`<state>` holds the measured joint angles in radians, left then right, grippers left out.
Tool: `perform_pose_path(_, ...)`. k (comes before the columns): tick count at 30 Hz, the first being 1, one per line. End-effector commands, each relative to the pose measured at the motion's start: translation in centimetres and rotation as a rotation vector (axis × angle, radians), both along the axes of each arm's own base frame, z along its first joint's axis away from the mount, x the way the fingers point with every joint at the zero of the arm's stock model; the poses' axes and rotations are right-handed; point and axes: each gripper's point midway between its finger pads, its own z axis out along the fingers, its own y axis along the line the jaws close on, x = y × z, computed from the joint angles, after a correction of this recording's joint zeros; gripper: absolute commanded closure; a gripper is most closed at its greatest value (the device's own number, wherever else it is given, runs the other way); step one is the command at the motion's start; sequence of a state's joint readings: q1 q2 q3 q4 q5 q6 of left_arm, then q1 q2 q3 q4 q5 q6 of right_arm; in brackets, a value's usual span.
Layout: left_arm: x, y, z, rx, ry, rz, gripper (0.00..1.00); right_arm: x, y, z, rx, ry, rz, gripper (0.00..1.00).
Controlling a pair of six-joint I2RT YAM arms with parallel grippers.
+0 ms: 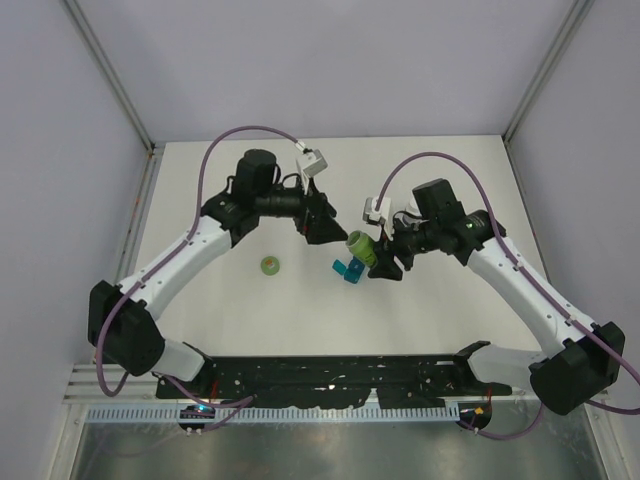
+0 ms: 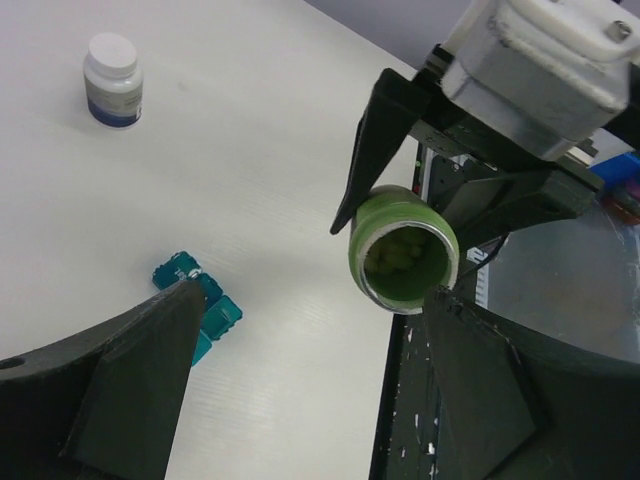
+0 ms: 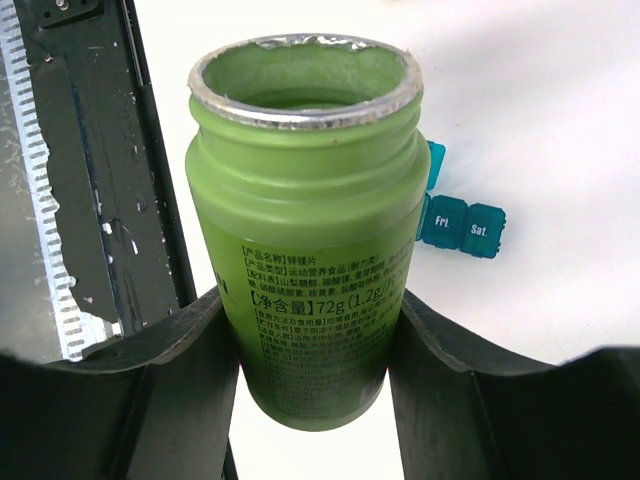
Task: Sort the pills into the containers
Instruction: Pour the pill into the pill container.
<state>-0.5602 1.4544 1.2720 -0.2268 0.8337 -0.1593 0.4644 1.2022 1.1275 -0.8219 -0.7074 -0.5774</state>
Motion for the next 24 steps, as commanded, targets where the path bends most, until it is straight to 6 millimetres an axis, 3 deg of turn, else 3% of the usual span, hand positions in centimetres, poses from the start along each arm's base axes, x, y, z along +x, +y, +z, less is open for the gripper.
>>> perform_pose_path(1, -2.4, 0.2, 4.5, -0.082, -0.081, -0.082, 0.06, 0.1, 0.3, 1.2, 0.03, -0.047, 0.017, 0.95)
perform_pose_path(6, -4.5, -0.6, 5.2, -0.1, -0.061, -0.139, 0.06, 0.4, 0.7, 1.6, 0.035, -0.053, 0.009, 0.94)
perform_pose_path(10, -5.1, -1.5, 4.2, -0.074, -0.064, -0.134, 0.05, 0.5, 1.2, 2.3, 0.048, -0.058, 0.012, 0.95)
perform_pose_path(20, -4.3, -3.1, 2.4, -0.007, -0.084, -0.104, 0.06, 0.1, 1.5, 3.3, 0.075, -0.062, 0.018, 0.94)
perform_pose_path(24, -4.2, -3.8, 1.9, 0.006, -0.075, -0.107, 0.12, 0.0, 1.6, 3.6, 0.085, -0.062, 0.018, 0.95)
